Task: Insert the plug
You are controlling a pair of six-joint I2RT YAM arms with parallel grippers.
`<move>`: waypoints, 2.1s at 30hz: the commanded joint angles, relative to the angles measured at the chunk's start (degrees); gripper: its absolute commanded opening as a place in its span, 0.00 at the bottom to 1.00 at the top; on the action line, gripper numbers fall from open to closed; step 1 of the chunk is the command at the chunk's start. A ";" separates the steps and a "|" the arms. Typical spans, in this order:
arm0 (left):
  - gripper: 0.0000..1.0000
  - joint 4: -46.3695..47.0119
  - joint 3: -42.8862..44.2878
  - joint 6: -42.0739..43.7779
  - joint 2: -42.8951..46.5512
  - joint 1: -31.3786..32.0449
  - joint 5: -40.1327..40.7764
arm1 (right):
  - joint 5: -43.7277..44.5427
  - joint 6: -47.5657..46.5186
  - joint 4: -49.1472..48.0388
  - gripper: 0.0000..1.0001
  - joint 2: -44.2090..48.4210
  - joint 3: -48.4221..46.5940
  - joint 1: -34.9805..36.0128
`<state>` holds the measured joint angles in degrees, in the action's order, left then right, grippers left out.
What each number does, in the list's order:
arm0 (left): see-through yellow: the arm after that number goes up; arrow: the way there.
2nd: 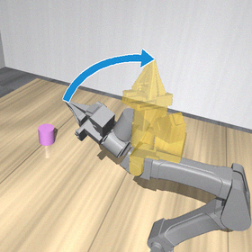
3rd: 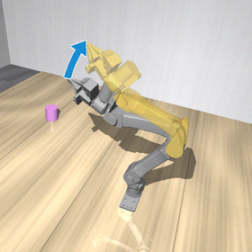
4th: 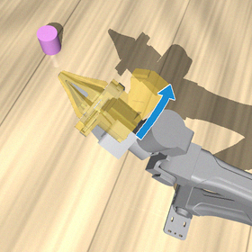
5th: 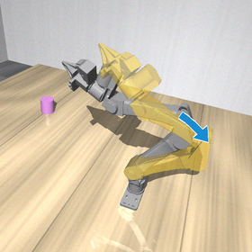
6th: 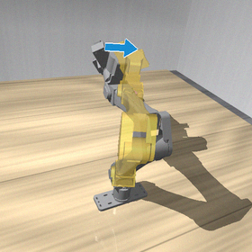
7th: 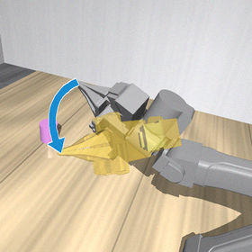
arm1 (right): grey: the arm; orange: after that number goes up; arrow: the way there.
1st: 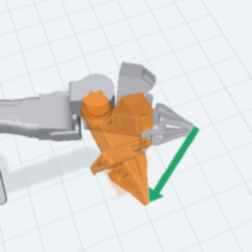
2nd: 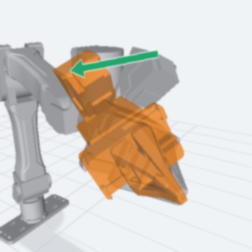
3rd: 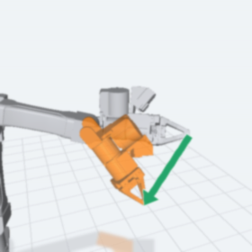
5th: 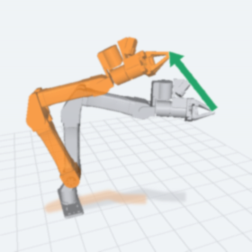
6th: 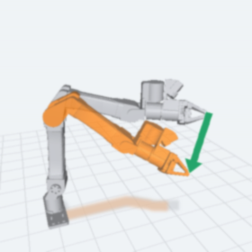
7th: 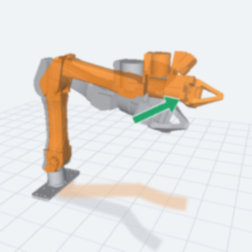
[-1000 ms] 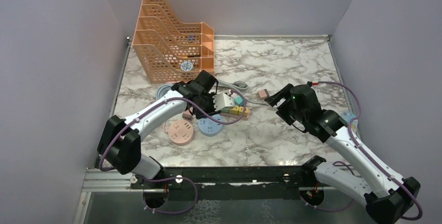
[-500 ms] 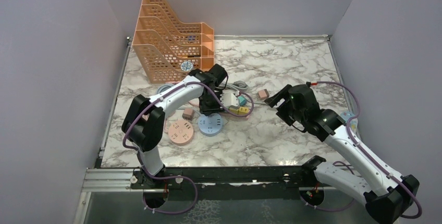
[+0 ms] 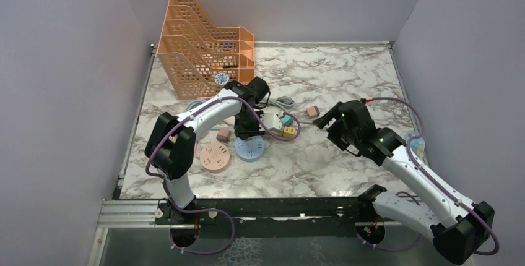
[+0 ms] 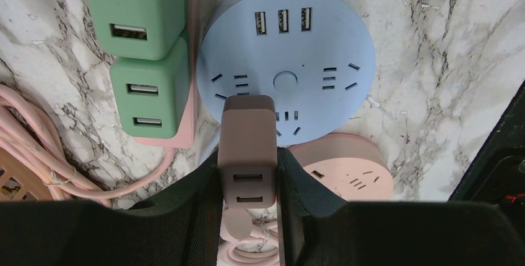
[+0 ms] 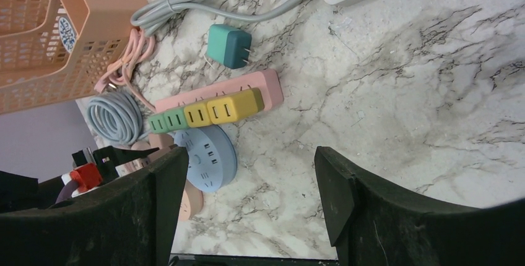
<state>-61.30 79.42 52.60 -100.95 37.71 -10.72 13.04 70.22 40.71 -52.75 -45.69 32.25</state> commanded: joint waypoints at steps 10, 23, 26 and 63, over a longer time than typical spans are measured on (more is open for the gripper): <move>0.00 0.75 0.86 2.68 -4.10 1.84 -2.43 | 1.08 0.62 -1.71 0.74 -1.65 0.81 -0.17; 0.00 3.61 0.13 1.60 -6.96 1.75 4.71 | 1.42 -0.19 -1.61 0.73 -2.79 0.34 -0.18; 0.00 3.64 -0.36 1.63 -7.05 1.75 4.11 | 1.40 -0.20 -1.52 0.73 -2.72 0.34 -0.17; 0.74 0.48 5.05 -2.22 0.95 0.61 -4.78 | 4.95 -1.97 1.41 0.74 -0.02 -1.73 -0.17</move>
<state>-61.04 83.66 50.02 -107.15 38.48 -11.70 15.42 68.77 40.80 -53.98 -45.47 32.23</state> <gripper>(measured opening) 0.660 0.735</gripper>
